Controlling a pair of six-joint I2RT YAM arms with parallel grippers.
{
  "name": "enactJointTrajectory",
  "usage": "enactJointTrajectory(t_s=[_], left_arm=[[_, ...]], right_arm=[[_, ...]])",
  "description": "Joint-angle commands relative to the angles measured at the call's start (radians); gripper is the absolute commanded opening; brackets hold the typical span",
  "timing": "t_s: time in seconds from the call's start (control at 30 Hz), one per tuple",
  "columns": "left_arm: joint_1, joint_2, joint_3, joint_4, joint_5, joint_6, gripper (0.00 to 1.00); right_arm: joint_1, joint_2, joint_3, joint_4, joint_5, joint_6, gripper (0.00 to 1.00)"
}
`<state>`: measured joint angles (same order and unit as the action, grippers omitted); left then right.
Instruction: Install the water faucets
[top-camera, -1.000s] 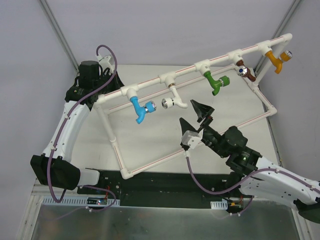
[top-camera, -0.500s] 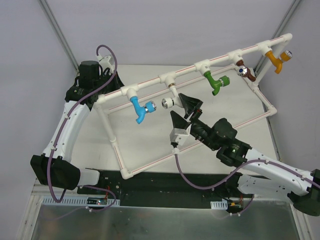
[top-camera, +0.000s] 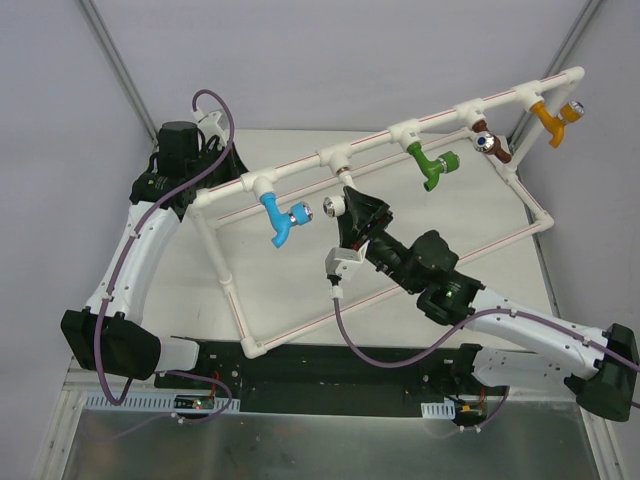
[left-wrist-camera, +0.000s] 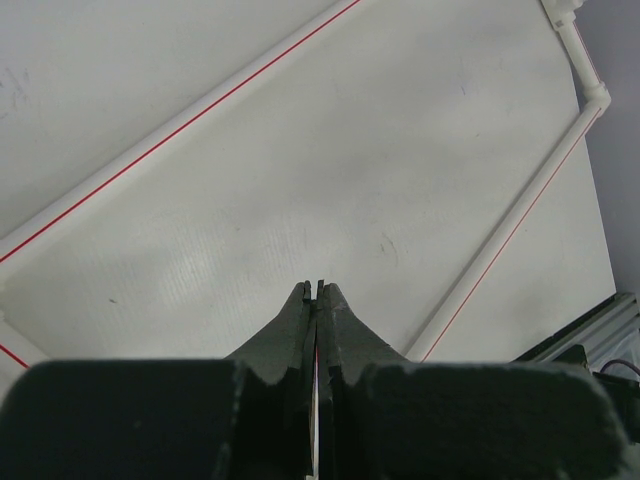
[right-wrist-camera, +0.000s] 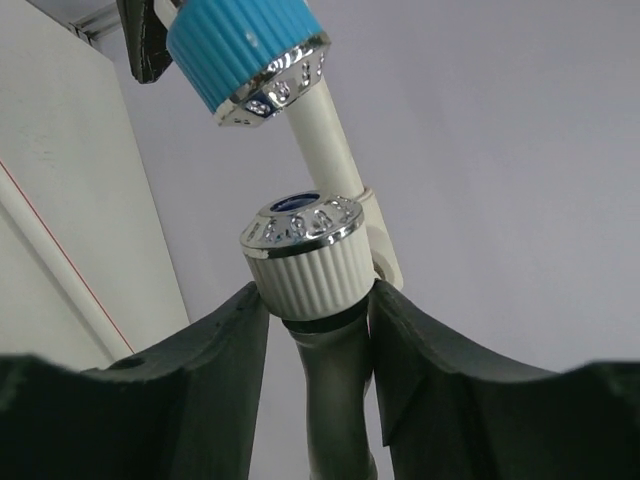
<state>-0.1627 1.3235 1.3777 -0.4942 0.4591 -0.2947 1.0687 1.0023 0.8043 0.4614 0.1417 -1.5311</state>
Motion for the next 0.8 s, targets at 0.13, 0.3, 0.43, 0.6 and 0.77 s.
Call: enactJointTrajectory(t_s=[0.13,0.3,0.43,0.6,0.77], left_arm=[[-0.026,0.031,-0.071,-0.075,-0.042,0.020,0.00],[-0.026,0.032,-0.069,-0.075,-0.045,0.022,0.00],[-0.026,0.034,-0.071,-0.076,-0.045,0.020,0.00],[-0.026,0.034,-0.069,-0.075,-0.045,0.020,0.00],[-0.026,0.029,-0.071,-0.075,-0.046,0.020,0.00]], right_arm=[[0.007,0.025,0.016,0.128,0.067,0.018,0.29],[0.005,0.024,0.004,0.247,0.145,0.146,0.00],[0.005,0.028,-0.005,0.362,0.245,0.304,0.00],[0.007,0.038,-0.028,0.408,0.317,0.433,0.00],[0.005,0.050,-0.039,0.421,0.361,0.532,0.00]])
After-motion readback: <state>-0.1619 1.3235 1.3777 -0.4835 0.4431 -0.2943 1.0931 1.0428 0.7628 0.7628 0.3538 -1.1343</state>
